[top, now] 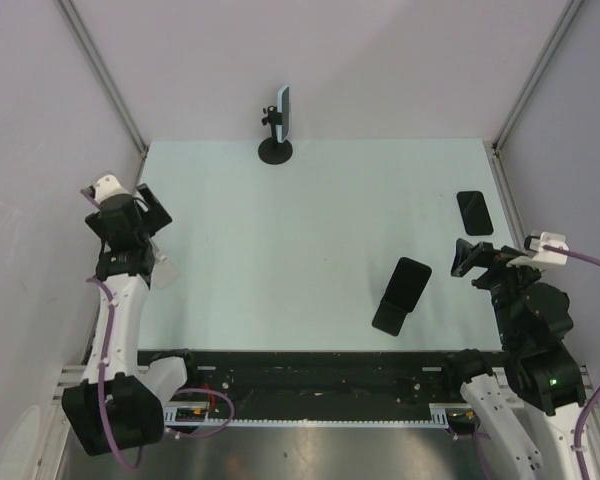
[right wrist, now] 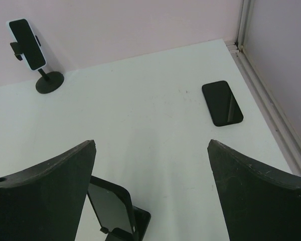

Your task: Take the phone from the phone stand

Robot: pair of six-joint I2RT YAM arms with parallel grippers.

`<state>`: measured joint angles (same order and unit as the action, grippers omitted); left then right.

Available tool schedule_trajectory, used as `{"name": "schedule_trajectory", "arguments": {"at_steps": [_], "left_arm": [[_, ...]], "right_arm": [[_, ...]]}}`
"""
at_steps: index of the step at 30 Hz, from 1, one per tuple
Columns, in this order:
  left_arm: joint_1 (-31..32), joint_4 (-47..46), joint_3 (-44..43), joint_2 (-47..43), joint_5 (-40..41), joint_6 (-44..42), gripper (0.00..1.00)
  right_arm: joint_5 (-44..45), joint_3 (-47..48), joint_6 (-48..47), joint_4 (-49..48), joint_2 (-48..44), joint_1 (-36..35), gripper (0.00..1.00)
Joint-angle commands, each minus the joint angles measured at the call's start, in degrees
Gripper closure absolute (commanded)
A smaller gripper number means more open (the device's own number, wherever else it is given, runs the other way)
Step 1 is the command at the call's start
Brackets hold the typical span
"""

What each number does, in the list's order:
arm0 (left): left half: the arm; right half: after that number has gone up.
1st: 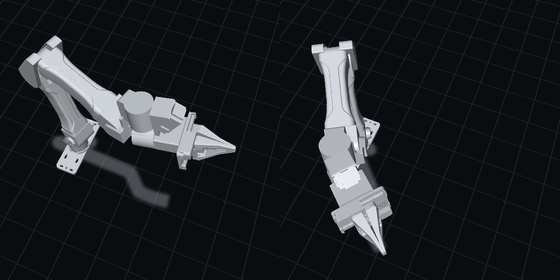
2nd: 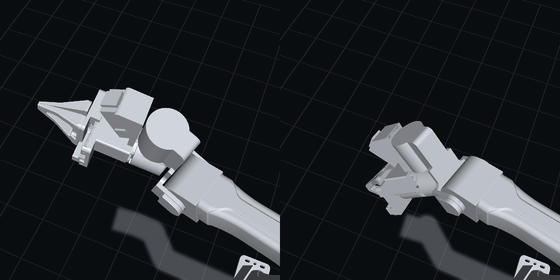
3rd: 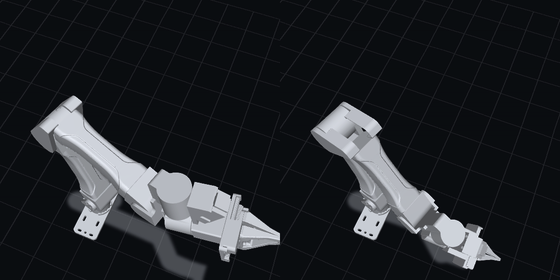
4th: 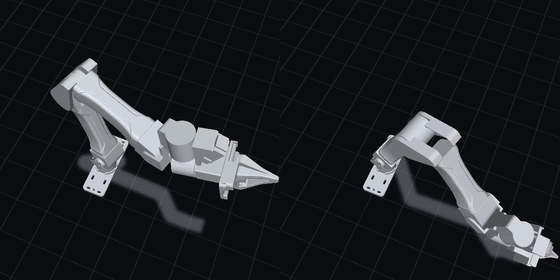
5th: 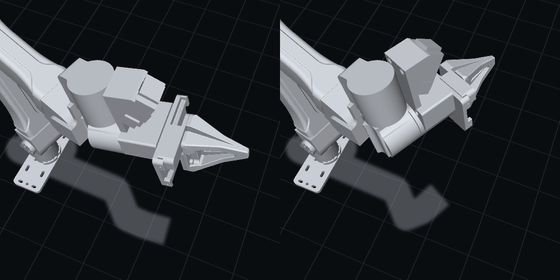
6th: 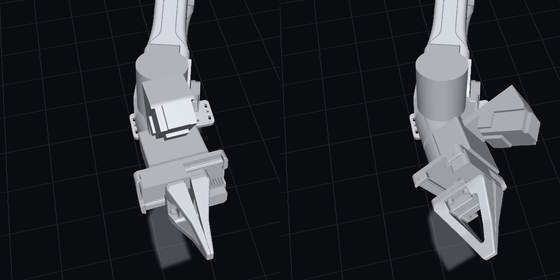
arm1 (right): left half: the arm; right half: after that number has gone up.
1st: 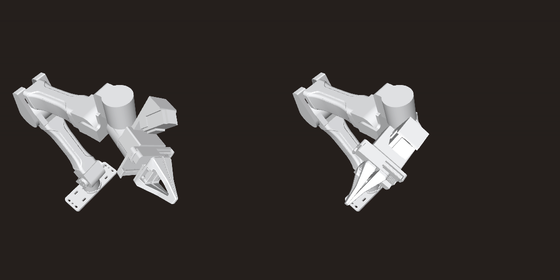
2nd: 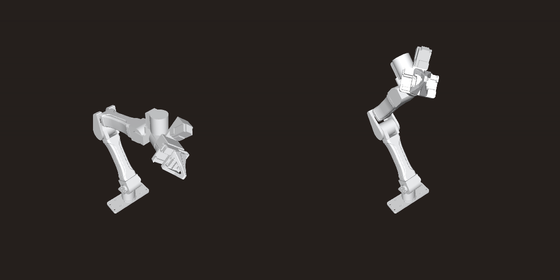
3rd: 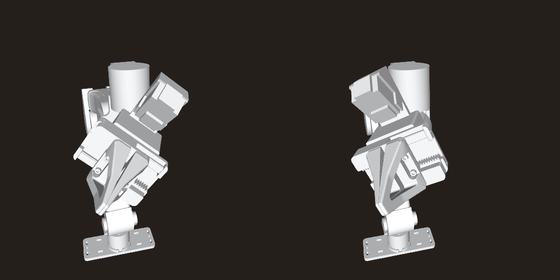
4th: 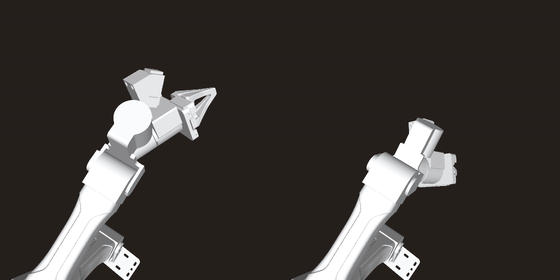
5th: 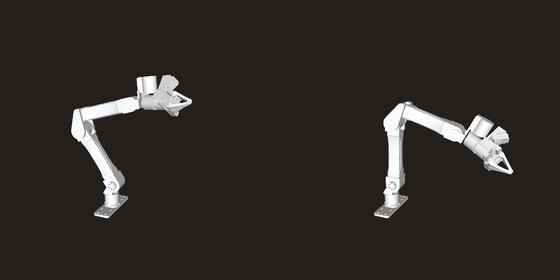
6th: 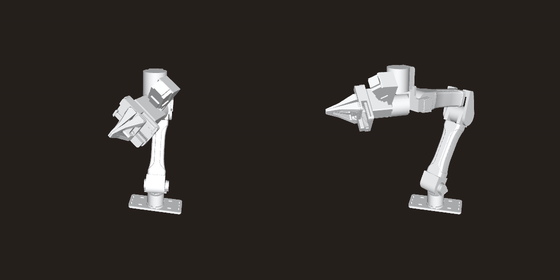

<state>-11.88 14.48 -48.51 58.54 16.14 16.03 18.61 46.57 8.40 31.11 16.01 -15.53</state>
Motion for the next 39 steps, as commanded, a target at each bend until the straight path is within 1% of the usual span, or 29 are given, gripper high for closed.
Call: {"name": "schedule_trajectory", "arguments": {"at_steps": [1, 3, 4, 6, 7, 10, 13, 15, 17, 18, 19, 20, 21, 22, 23, 24, 25, 27, 28, 33, 39], "left_arm": [[5.18, -0.42, -2.37, -4.66, -3.75, -1.79, 0.0], [8.0, -0.51, -3.25, -5.63, -4.71, -4.16, 0.0], [10.97, -0.59, -3.6, -6.5, -5.32, -4.86, 0.0], [15.72, -0.68, -4.57, -6.78, -8.48, -6.97, 0.0], [17.05, -0.59, -4.75, -7.04, -9.36, -7.59, 0.0], [22.76, -0.86, -4.58, -7.13, -12.0, -9.96, 0.0], [27.69, -1.65, -3.26, -7.13, -13.76, -12.16, 0.0], [30.5, -2.61, -1.68, -7.13, -14.9, -13.74, 0.0], [31.39, -3.31, -0.71, -7.04, -15.7, -14.62, 0.0], [31.56, -3.41, 0.16, -7.13, -17.88, -14.71, 0.0], [31.57, -3.49, 0.52, -7.21, -18.51, -14.71, 0.0], [31.57, -3.58, 0.7, -7.65, -19.04, -15.24, 0.0], [31.57, -3.58, 0.96, -7.92, -19.3, -15.33, 0.0], [31.57, -3.76, 1.22, -8.44, -19.39, -15.24, 0.0], [31.57, -3.84, 1.66, -9.14, -19.65, -14.98, 0.0], [31.65, -3.93, 1.93, -9.41, -19.83, -14.8, 0.0], [31.65, -4.02, 2.19, -9.76, -20.35, -14.8, 0.0], [31.74, -4.11, 2.63, -10.29, -20.19, -14.63, 0.0], [31.74, -4.2, 2.72, -10.38, -20.27, -14.45, 0.0], [32.01, -4.11, 2.81, -10.73, -20.53, -14.19, 0.0], [32.18, -4.2, 2.98, -10.99, -20.8, -13.92, 0.0]], "right_arm": [[-1.03, 7.38, 4.59, 8.24, 7.18, -0.29, 0.0], [-3.13, 10.81, 5.22, 10.45, 10.43, -0.2, 0.0], [-3.75, 11.87, 5.74, 12.55, 13.23, -0.2, 0.0], [-5.68, 14.06, 6.97, 14.84, 15.88, -0.2, 0.0], [-7.34, 14.43, 7.15, 16.33, 18.24, -0.2, 0.0], [-9.2, 14.52, 9.52, 18.45, 20.98, -0.38, 0.0], [-9.21, 14.43, 11.37, 20.21, 24.5, -0.82, 0.0], [-8.25, 14.34, 13.03, 20.91, 27.14, -2.92, 0.0], [-3.86, 14.17, 14.79, 20.92, 28.89, -5.64, 0.0], [-1.76, 14.08, 16.89, 20.57, 29.51, -9.57, 0.0], [2.79, 13.9, 17.87, 20.13, 30.04, -11.7, 0.0], [5.1, 13.64, 19.01, 19.95, 30.57, -13.98, 0.0], [7.73, 13.38, 21.37, 19.08, 31.88, -19.22, 0.0], [13.76, 12.59, 22.96, 18.81, 32.5, -21.62, 0.0], [16.78, 12.15, 24.45, 18.63, 33.38, -24.35, 0.0], [22.64, 11.71, 25.95, 18.72, 34.69, -28.11, 0.0], [25.13, 11.36, 29.53, 18.89, 35.57, -29.98, 0.0], [31.45, 10.74, 33.41, 20.21, 37.68, -32.19, 0.0], [32.97, 10.74, 36.74, 20.82, 38.3, -34.02, 0.0], [38.77, 10.65, 43.62, 24.08, 40.68, -37.29, 0.0], [41.15, 9.69, 50.91, 28.21, 42.35, -39.49, 0.0]]}}
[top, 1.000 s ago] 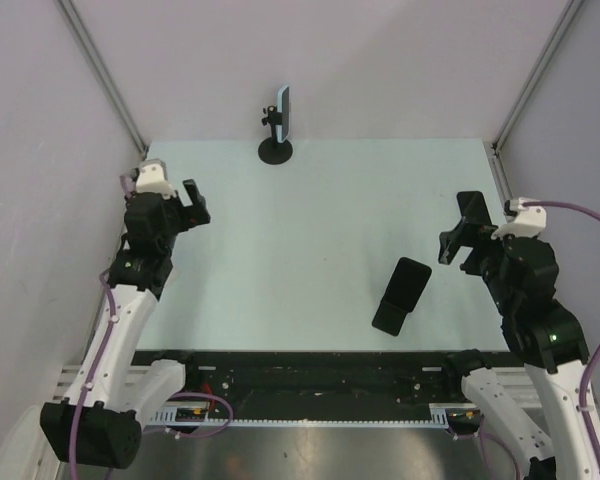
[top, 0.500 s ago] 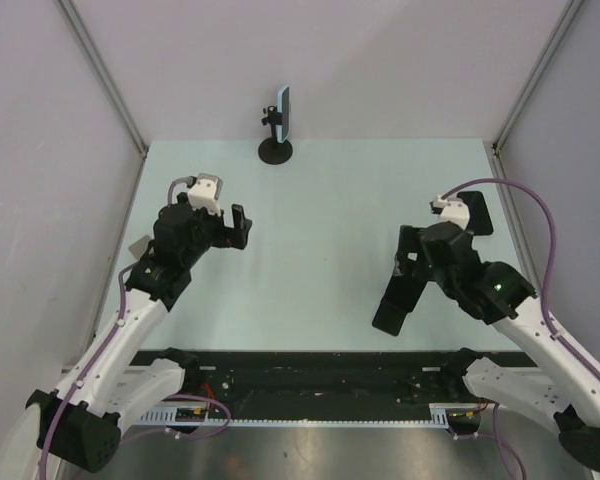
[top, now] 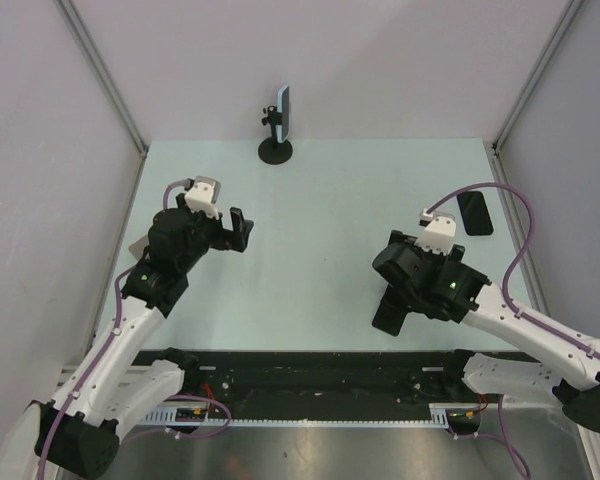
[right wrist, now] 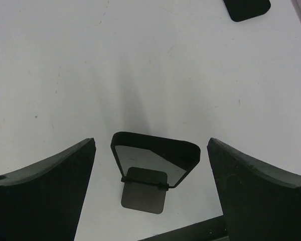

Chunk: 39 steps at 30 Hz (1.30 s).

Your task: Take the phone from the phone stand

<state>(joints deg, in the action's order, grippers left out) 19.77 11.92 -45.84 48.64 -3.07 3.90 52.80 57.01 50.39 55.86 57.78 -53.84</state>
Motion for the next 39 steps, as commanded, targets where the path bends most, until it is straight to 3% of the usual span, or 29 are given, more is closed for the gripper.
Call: {"name": "schedule_trajectory", "arguments": {"at_steps": [1, 14, 23, 32, 36, 39], "left_arm": [[0.53, -1.64, 0.32, -1.18, -1.76, -1.71, 0.0], [0.88, -1.73, 0.49, -0.13, -1.94, -1.62, 0.0], [1.23, -1.55, 0.58, 0.49, -1.94, -1.62, 0.0], [1.5, -1.64, 0.67, 0.66, -1.85, -1.97, 0.0], [1.5, -1.64, 0.67, 0.58, -1.85, -2.05, 0.0], [1.59, -1.55, 0.76, 0.49, -1.76, -2.14, 0.0]], "right_arm": [[7.14, -1.63, 9.54, 3.56, 0.49, -1.26, 0.0], [7.23, -7.97, 13.24, -1.71, 0.85, -1.79, 0.0], [6.44, -10.52, 15.7, -3.91, 1.9, -3.11, 0.09], [4.69, -10.52, 10.53, -7.5, -2.75, -3.99, 0.34], [2.85, -10.61, 6.04, -10.67, -7.05, -3.99, 0.61], [1.0, -10.17, 0.51, -13.75, -9.17, -3.99, 0.75]]}}
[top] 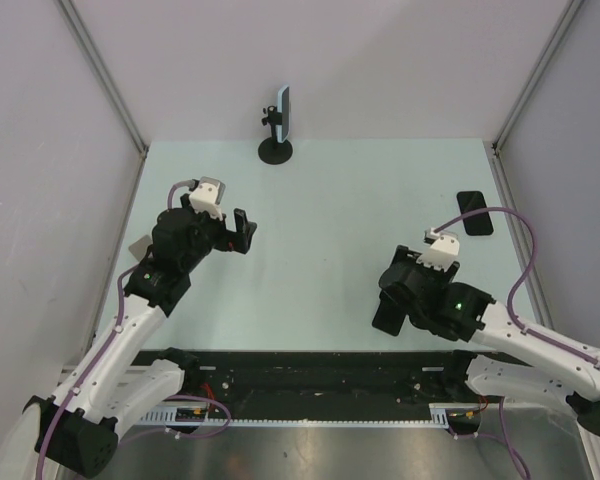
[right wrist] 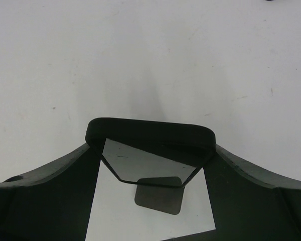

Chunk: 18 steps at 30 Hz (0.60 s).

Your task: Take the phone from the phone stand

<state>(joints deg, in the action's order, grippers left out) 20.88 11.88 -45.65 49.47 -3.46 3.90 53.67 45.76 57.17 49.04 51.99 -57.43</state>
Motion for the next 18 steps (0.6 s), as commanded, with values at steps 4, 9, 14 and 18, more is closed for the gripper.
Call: {"name": "schedule_trajectory", "arguments": {"at_steps": [4, 9, 14, 18], "left_arm": [[0.47, -1.6, 0.56, -0.34, -1.37, -2.14, 0.0], [0.56, -1.51, 0.56, -0.26, -2.33, -1.88, 0.0], [0.56, -1.6, 0.56, -0.34, -2.6, -1.88, 0.0], [0.74, -1.51, 0.56, -0.43, -2.86, -1.88, 0.0]], "right_arm": [[-2.6, 4.07, -12.51, -8.52, -4.88, 0.3, 0.87], [-11.82, 9.34, -22.95, -10.01, -4.44, 5.83, 0.97], [-24.89, 14.35, -30.43, -12.91, -3.57, 15.22, 1.0], [-36.68, 19.71, -36.41, -12.91, 0.03, 29.43, 1.0]]}}
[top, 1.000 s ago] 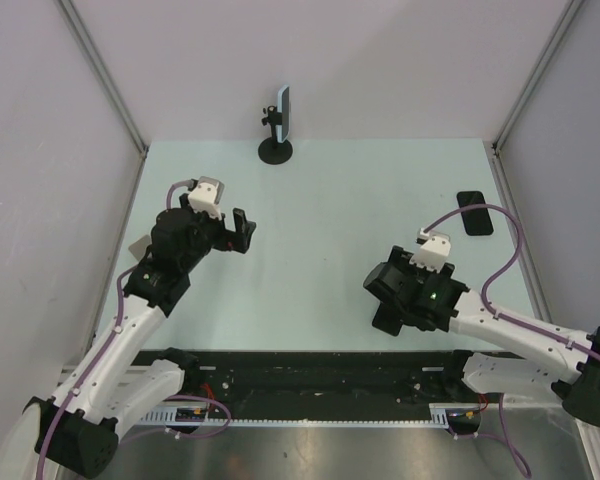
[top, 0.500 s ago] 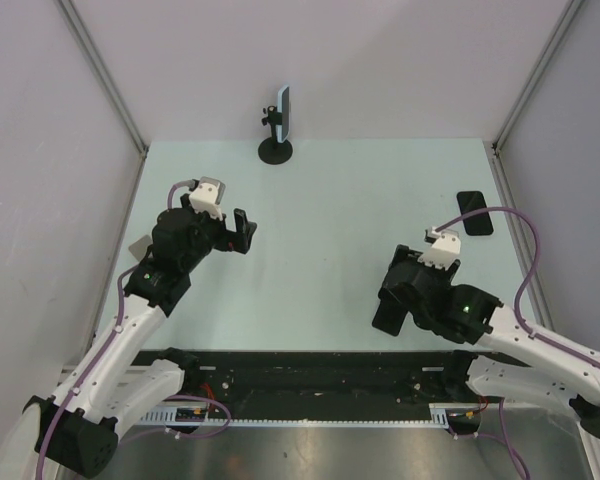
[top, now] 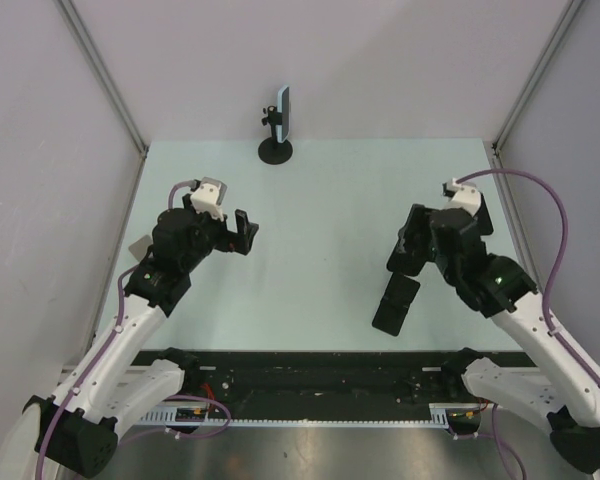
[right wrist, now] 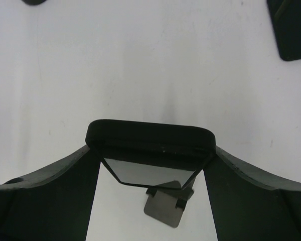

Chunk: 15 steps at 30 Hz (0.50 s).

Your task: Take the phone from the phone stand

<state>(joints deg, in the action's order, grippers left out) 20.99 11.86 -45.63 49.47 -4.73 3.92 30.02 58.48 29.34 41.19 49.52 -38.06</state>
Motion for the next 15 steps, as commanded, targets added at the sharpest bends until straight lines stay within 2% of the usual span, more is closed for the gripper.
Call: {"name": "schedule_trajectory", "arguments": {"at_steps": [1, 8, 10, 15], "left_arm": [[0.63, -1.49, 0.63, -0.52, -1.77, -1.9, 0.0], [0.89, -1.49, 0.71, -0.78, -1.16, -2.16, 0.0], [0.98, -1.49, 0.71, -0.69, -1.16, -2.25, 0.0], [1.07, -1.49, 0.71, -0.78, -0.98, -2.34, 0.0]], "right_arm": [[-15.06, 7.96, -10.95, -5.33, 3.47, 12.64, 1.0], [-28.32, 18.6, -18.96, -5.24, 15.07, 29.43, 1.0], [-29.49, 21.14, -20.37, -4.81, 19.36, 33.12, 1.0], [-29.49, 28.87, -26.51, 0.46, 30.35, 36.83, 1.0]]}}
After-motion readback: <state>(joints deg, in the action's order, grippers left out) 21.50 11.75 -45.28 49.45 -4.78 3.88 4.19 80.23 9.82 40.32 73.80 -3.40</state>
